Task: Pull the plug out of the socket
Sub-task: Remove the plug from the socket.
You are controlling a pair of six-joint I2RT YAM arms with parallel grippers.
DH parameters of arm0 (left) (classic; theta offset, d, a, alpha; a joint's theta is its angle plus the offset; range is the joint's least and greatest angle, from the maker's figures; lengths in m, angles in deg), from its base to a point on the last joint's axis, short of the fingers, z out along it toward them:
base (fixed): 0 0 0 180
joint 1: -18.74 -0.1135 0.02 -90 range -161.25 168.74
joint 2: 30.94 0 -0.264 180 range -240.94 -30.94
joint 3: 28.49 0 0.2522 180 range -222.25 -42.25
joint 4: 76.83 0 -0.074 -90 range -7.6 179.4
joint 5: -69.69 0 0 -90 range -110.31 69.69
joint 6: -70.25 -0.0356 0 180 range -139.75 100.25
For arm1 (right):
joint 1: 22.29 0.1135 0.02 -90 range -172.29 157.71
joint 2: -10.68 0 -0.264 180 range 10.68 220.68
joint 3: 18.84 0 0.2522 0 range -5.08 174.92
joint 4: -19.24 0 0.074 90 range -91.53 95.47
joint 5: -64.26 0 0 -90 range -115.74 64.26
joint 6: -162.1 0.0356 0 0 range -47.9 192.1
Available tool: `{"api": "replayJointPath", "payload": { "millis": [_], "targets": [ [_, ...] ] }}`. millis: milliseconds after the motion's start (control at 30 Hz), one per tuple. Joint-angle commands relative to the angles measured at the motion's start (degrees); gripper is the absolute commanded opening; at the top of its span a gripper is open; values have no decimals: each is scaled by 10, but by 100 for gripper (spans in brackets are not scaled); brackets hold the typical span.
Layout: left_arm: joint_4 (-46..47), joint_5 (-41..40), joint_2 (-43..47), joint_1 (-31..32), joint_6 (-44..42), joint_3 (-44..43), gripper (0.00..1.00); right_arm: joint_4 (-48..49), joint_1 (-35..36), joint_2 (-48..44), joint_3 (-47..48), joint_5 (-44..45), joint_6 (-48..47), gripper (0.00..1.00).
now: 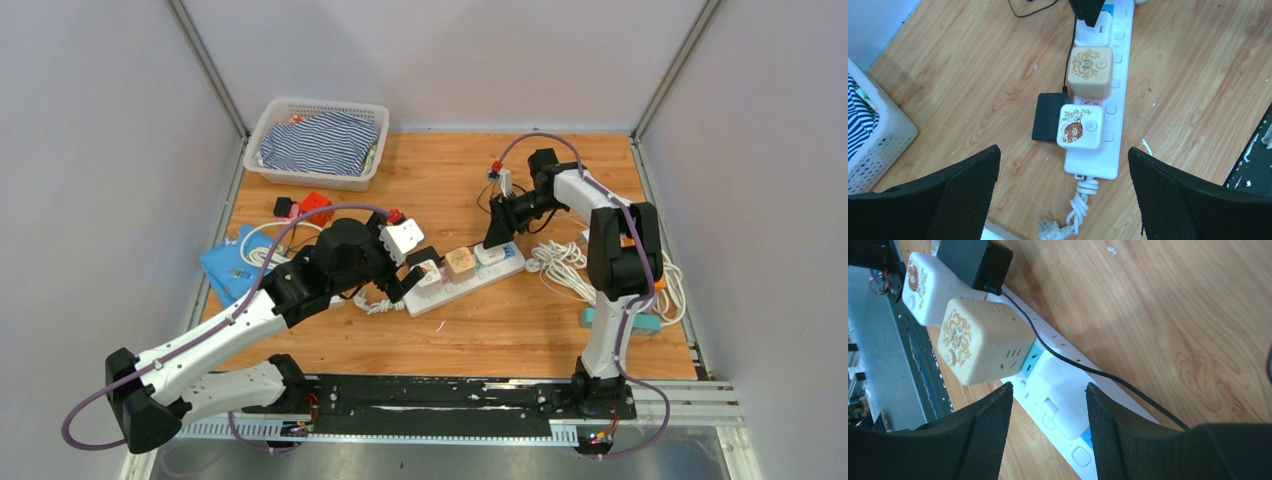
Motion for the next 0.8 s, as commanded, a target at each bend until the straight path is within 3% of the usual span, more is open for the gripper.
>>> {"api": "replayJointPath", "payload": {
  "millis": [0,500,767],
  "targets": [
    [8,-1,-3,-3,-7,6,100,53,-5,-1,-15,86,54,60],
    [7,1,-1,-3,-8,6,100,26,-8,23,-15,53,32,64],
    [7,3,-2,-3,-8,6,100,28,-10,-21,-25,17,9,66]
  ]
}}
